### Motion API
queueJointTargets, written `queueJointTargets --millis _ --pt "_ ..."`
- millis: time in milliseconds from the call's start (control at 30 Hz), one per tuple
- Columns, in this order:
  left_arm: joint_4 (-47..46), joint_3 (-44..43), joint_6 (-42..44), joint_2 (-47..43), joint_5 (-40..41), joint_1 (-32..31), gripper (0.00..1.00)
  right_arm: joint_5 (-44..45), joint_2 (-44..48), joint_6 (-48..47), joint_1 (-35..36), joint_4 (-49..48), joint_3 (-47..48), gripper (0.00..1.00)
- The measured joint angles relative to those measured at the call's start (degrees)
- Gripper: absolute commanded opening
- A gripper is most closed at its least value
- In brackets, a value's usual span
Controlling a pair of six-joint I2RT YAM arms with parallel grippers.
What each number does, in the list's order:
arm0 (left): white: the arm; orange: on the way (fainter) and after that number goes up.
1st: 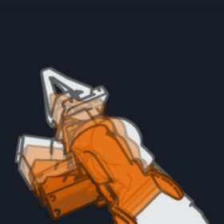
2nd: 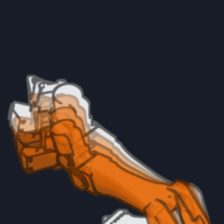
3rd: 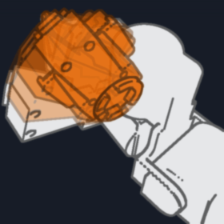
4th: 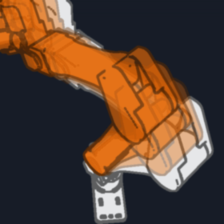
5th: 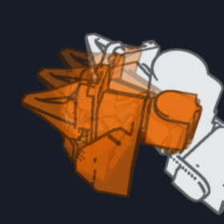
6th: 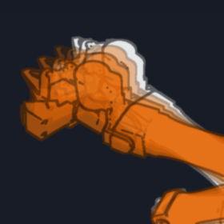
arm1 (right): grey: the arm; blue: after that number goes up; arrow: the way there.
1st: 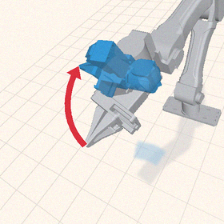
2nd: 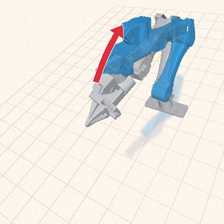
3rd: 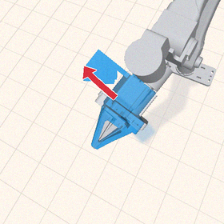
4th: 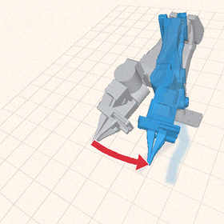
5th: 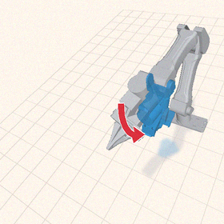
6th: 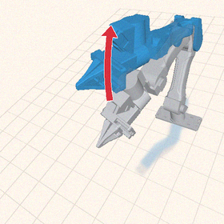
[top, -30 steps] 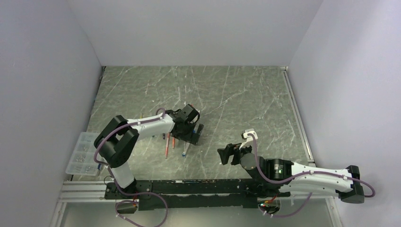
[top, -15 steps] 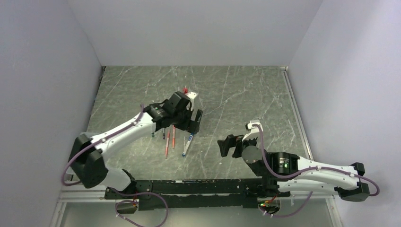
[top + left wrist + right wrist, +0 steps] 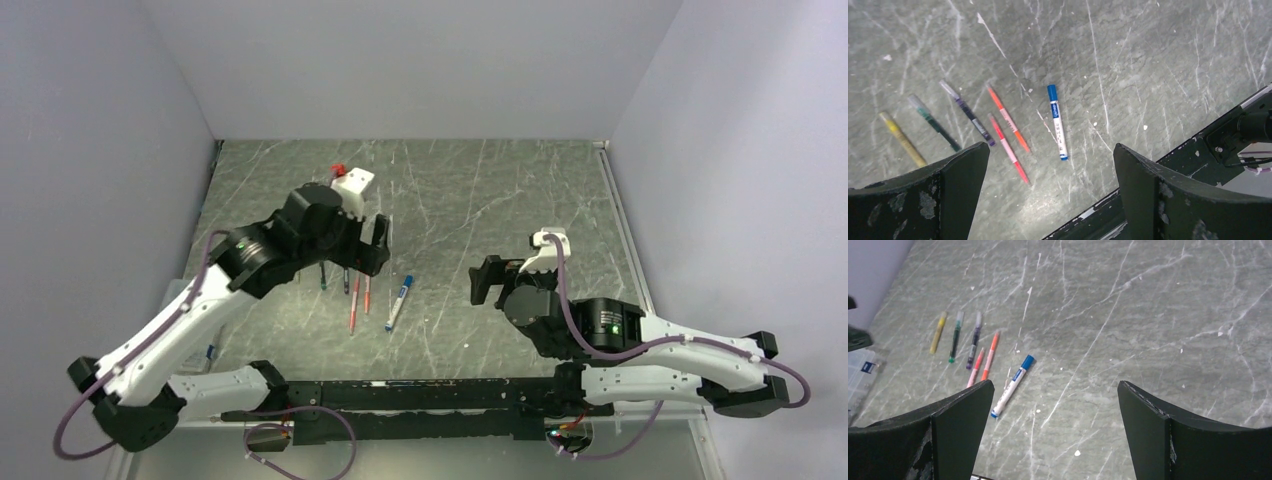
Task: Insert the pens into the pen caps
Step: Reset both arms
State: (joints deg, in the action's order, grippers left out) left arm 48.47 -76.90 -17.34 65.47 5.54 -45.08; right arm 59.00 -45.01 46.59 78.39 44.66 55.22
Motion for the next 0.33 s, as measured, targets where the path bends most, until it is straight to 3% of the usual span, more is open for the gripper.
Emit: queueJointTargets --millis 333 --pt "3.5 2.0 0.1 -12.9 3.5 0.0 1.0 -1.2 5.0 -5.8 0.0 -1.5 0.6 1.0"
